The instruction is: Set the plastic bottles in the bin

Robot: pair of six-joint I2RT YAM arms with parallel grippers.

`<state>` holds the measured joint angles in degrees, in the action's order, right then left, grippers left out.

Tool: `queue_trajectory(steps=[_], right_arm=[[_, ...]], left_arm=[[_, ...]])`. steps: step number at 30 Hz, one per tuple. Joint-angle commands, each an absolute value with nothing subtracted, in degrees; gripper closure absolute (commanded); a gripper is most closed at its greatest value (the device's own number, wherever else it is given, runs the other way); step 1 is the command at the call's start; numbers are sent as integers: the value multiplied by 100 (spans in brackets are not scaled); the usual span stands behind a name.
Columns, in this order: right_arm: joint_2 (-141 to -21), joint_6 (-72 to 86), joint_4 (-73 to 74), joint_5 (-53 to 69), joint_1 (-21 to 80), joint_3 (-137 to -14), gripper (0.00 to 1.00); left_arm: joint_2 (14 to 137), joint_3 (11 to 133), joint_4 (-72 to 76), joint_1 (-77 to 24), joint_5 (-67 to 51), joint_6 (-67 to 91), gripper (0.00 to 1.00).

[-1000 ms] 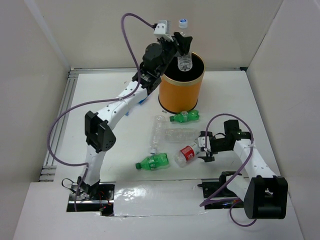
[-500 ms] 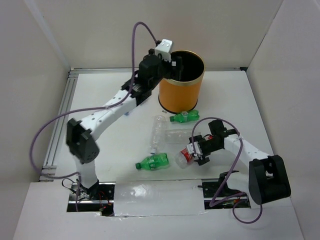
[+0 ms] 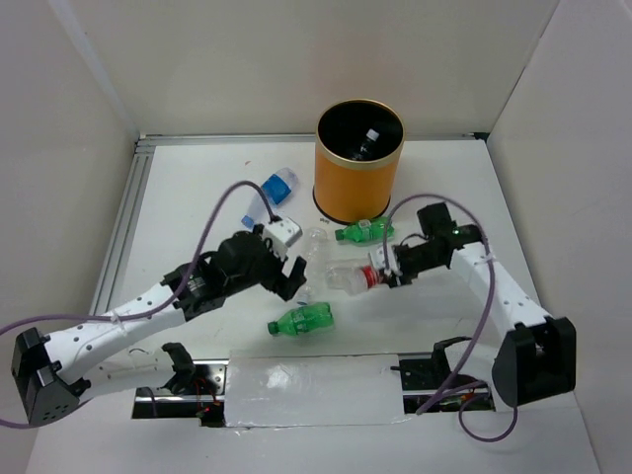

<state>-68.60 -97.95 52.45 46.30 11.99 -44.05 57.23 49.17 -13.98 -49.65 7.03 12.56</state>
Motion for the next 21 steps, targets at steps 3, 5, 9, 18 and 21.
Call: queue_trajectory(steps=[3, 5, 9, 18, 21], right_arm=[[-6083, -6695, 4308, 6240, 1090, -6686, 85], [-6082, -4725, 3134, 6240, 1038, -7064, 84], [-6573, -2842, 1172, 6171, 1037, -7795, 84], [-8848, -1741, -1361, 5388, 1037, -9208, 78], [-9675, -1740, -1477, 5239, 1090, -9858, 73]], left_arm=[[6159, 4905, -1740, -5746, 711, 1424, 0], [6406, 4843, -1661, -5941, 922, 1424, 0], [6960, 4729, -1328, -6213, 984, 1363, 0], [8312, 4667, -1204, -6706, 1907, 1721, 0], [8586, 4667, -1204, -6768, 2108, 1889, 2]])
